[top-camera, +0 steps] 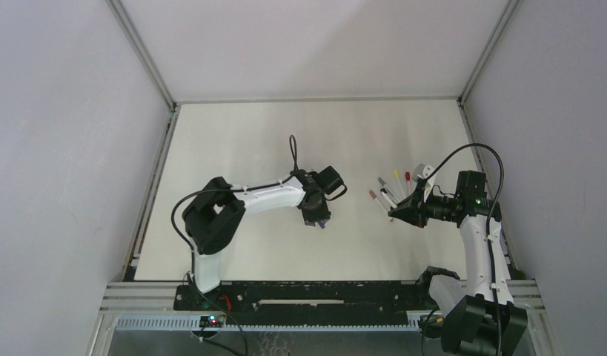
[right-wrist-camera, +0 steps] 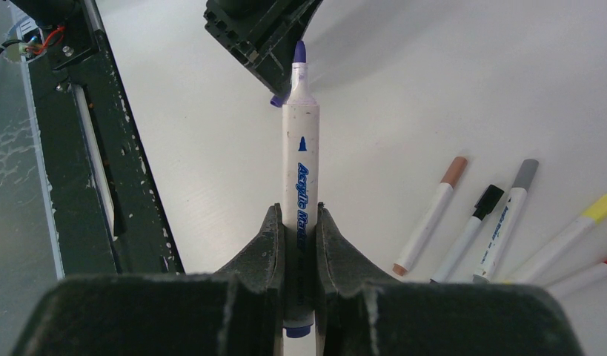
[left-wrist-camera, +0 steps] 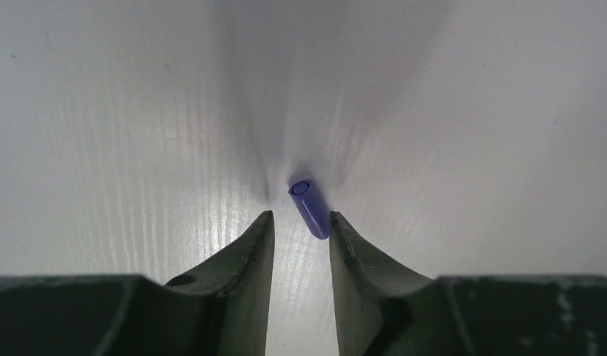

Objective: Insert the pens into the pen caps
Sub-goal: Insert the pen cap onto the pen.

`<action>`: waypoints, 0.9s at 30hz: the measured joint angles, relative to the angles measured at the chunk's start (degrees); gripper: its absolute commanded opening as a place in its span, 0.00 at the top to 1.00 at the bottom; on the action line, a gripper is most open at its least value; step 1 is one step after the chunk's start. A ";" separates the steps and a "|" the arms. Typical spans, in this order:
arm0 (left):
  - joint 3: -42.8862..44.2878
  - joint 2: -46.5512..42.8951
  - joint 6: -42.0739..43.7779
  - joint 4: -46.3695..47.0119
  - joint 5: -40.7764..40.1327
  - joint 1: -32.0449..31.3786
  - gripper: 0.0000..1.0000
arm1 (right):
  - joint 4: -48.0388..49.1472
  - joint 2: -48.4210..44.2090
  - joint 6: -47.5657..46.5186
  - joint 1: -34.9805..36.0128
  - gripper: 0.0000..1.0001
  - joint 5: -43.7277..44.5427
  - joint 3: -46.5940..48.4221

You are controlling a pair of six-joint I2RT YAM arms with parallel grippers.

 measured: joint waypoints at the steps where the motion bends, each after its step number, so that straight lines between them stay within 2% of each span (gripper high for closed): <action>1: 0.33 0.42 0.00 -0.22 0.35 0.00 0.64 | 0.00 0.00 0.00 0.00 0.99 0.00 0.00; 5: 1.01 2.27 0.04 -0.63 2.01 0.26 0.70 | 0.02 -0.13 0.00 0.00 0.99 0.00 0.00; 13: 1.79 2.99 0.98 -0.98 4.55 1.25 0.76 | 0.00 -0.22 -0.02 0.00 0.99 0.00 0.00; 18: 3.43 4.07 5.64 -2.45 4.76 1.64 0.79 | -0.02 -0.22 -0.02 -0.02 0.99 0.00 0.00; 27: 3.13 3.74 17.88 -4.98 -0.98 1.66 0.81 | -0.02 -0.22 -0.04 -0.02 0.99 0.00 0.00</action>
